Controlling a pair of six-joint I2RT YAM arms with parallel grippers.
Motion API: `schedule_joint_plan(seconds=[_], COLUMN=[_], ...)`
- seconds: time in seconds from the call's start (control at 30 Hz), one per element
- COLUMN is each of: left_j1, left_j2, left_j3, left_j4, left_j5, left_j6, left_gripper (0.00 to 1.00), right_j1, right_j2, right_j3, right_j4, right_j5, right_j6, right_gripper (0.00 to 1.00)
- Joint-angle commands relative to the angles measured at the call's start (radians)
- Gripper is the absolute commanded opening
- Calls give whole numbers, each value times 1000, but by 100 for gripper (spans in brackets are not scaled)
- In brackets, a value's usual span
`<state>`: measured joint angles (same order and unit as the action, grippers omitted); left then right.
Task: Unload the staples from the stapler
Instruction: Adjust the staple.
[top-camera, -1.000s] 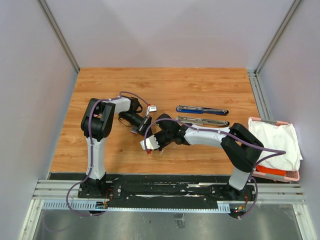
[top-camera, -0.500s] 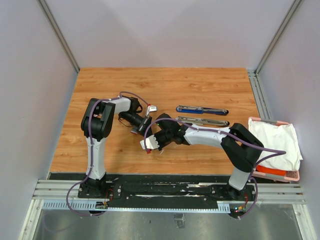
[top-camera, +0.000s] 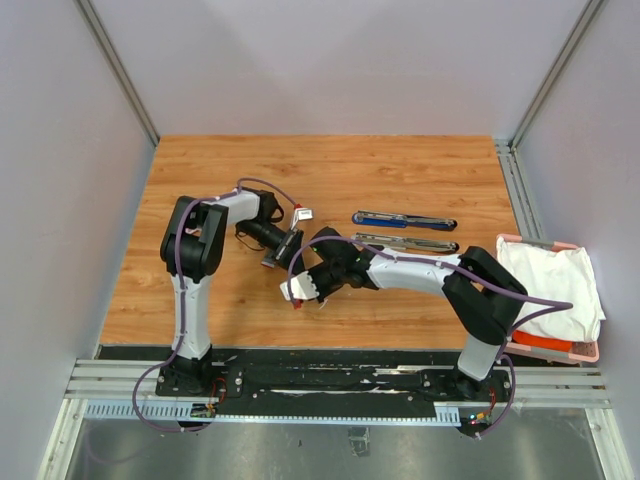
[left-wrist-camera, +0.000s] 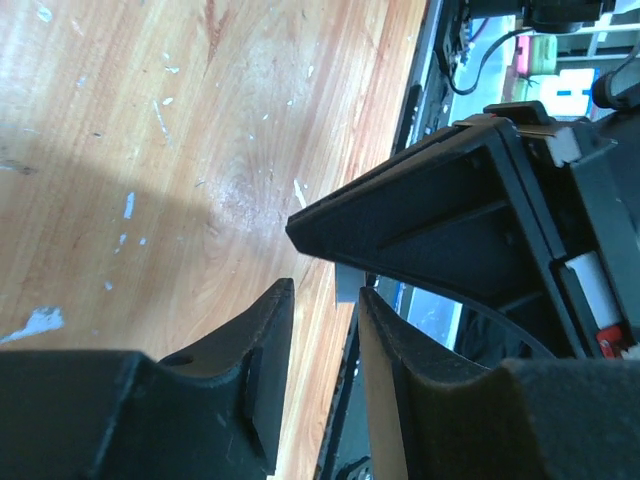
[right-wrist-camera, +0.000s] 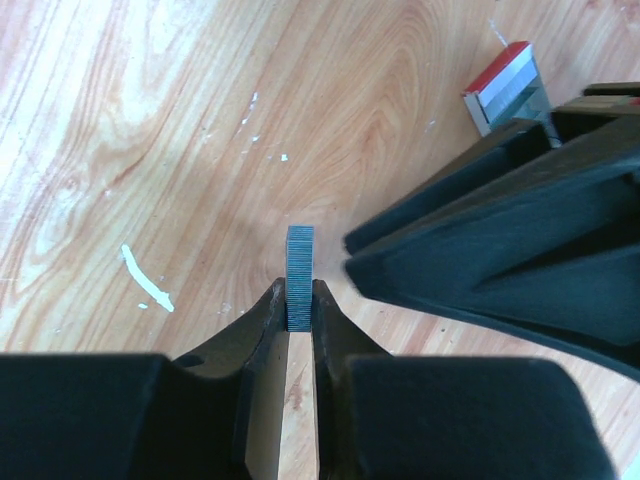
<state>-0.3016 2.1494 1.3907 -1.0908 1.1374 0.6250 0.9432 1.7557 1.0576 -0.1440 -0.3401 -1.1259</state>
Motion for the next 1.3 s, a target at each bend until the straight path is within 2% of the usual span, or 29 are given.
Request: schedule_joint_plan(seconds=[0.0,0.3,0.53,0.67,0.77,0.8,0.83,1.07,1.13,1.27], left_j1=[33,81,156,208,222,223,223,222,220,206], left_j2=[-85,-143,-268,-374,-450,-476,-508,-799,-885,-1030], left_j3=[55,145,158,137,93,66,31,-367,-497,-702], left_j4=[-26,-25,-25,-17,-4,4,19,290,407,622], left_j5=[-19,-104,-177,-206,-259,-276,-288,-287,-272,-200], left_j6=[26,65,286,466,634,697,770,1225,1296,1304], left_gripper=[38,44,49,65,85,96,99,98,98,98], right_j1=[7,-28,-137,-198,-220,-224,-229,-248,-251,-256], right_j2=[-29,-77,-86,-50,-22,-11,0,72,89,128], right_j3=[23,53,117,161,189,202,214,284,297,319], right_j4=[-72,-181,-269,-309,-339,-352,-366,-441,-449,-453], right_j5=[-38,-139,-313,-405,-459,-474,-489,-584,-603,-633], right_j6=[6,47,143,208,237,245,255,323,336,381], right_gripper=[12,12,12,12,13,13,13,14,14,14])
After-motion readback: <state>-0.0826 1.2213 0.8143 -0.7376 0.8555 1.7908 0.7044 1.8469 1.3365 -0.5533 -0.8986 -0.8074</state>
